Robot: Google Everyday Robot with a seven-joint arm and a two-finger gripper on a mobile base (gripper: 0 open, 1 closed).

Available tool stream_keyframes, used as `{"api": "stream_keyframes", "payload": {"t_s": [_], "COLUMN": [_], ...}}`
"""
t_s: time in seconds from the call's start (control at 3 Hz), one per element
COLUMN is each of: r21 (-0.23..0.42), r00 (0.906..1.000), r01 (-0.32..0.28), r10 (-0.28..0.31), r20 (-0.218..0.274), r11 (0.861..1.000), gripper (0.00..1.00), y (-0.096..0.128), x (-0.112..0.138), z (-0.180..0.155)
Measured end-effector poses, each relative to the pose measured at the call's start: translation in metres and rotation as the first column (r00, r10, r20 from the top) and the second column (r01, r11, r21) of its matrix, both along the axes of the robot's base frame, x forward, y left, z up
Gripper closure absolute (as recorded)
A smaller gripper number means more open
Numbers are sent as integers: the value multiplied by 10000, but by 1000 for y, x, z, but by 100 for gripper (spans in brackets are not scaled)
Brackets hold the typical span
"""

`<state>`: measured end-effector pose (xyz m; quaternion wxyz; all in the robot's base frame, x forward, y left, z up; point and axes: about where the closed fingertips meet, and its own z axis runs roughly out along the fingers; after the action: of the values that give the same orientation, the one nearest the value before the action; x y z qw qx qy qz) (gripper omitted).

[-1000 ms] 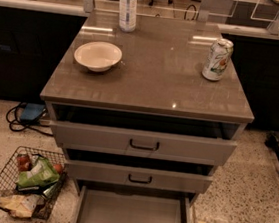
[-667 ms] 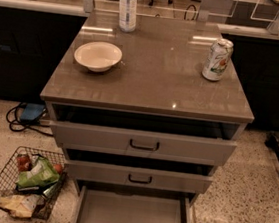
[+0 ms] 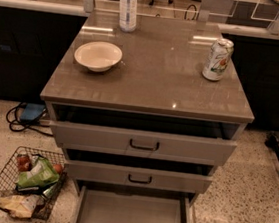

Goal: Close bottom drawer

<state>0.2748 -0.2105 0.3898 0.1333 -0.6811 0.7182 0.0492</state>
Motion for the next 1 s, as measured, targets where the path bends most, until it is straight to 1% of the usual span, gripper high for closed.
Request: {"api": "stream_keyframes", "payload": {"t_s": [0.33, 0.67, 1.0], "r21": [147, -17, -114], "r00": [9989, 9975, 9976], "r01": [60, -49, -158], "r10": [-53, 48, 150], "r20": [-464, -701, -672], "r11": [9999, 10000, 9998], "gripper": [2, 23, 47], "y": [17, 33, 35], "x": [-5, -10, -10], "z": [-29, -47, -51]}}
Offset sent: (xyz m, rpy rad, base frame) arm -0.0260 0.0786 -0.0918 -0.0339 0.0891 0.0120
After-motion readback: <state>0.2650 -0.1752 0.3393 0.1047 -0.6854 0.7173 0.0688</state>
